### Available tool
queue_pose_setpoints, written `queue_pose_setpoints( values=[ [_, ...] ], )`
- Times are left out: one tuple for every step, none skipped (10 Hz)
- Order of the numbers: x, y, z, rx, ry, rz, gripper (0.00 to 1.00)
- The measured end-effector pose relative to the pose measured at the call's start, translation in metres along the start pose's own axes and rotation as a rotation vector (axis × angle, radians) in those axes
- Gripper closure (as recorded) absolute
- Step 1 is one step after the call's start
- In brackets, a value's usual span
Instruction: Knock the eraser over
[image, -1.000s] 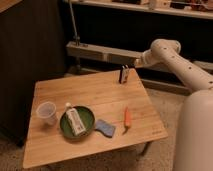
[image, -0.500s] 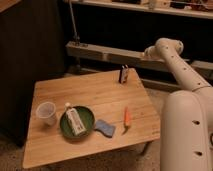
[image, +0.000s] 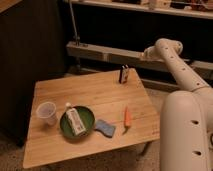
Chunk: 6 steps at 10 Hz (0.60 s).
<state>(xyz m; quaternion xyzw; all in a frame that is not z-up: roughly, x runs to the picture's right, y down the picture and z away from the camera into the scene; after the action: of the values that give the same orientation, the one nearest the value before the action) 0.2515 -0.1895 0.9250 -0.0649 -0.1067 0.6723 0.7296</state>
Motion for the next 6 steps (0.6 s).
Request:
queue_pose_setpoints(
  values=[
    [0.011,0.008,-0.002,-0.012,0.001,-0.003,1.00],
    [0.017,0.014,-0.003,-0.018,-0.002,-0.006,1.00],
    [0.023,0.013,-0.003,-0.018,-0.002,-0.009,1.00],
    [0.022,0.012,-0.003,-0.013,-0.009,-0.011,1.00],
    [0.024,0.011,0.001,-0.007,-0.010,-0.013,1.00],
    [0.022,0.011,0.007,-0.002,-0.017,-0.016,1.00]
  ],
)
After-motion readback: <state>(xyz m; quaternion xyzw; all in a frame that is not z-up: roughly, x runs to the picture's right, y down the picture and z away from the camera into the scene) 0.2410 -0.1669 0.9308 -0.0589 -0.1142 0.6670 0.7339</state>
